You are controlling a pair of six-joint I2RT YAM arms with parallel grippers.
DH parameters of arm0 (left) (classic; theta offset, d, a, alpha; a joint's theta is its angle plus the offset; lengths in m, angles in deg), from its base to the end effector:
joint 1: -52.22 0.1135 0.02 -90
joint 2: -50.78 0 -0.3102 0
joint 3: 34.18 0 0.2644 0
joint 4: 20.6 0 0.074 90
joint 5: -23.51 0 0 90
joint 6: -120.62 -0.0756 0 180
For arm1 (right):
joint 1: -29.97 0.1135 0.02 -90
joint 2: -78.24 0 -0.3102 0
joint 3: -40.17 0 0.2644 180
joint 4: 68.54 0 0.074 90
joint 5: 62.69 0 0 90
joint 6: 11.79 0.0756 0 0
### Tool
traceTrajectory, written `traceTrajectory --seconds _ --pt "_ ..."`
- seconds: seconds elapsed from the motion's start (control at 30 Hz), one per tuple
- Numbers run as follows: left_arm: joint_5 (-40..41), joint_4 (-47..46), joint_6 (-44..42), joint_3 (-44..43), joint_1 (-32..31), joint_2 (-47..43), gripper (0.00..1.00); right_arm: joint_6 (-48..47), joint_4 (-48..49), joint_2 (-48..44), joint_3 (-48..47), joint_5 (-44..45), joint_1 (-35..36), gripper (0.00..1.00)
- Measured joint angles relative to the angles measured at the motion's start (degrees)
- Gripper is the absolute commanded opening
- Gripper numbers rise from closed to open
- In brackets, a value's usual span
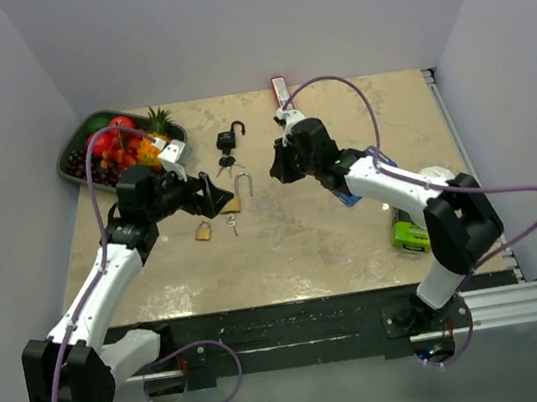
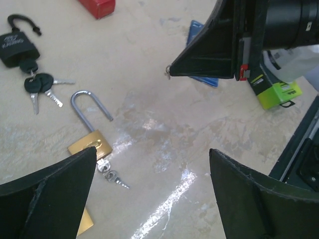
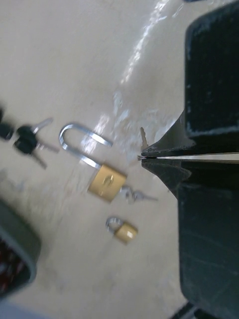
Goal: Unlock with the key
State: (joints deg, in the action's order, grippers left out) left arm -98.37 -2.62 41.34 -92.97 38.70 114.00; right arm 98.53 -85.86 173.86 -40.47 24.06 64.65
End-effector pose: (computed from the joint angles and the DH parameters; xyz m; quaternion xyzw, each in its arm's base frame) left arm 0.2547 -0.1023 0.3173 0.1722 0.7951 -0.3354 0.4750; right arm 0.3529 0.2494 0.2740 -0.1230 0.8670 0.2447 0.4164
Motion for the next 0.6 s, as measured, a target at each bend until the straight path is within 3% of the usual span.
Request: traceTrajectory --seconds 0.3,0.6 --pt "-12.6 -16.6 5.6 5.9 0.0 -4.7 0.97 6.9 7.9 -9.5 0.9 -21.3 -0.2 0.00" --pt "-16.3 -29.6 14.0 8.1 -0.6 -4.4 0.89 13.9 13.0 -14.2 2.3 -30.9 -0.2 0.00"
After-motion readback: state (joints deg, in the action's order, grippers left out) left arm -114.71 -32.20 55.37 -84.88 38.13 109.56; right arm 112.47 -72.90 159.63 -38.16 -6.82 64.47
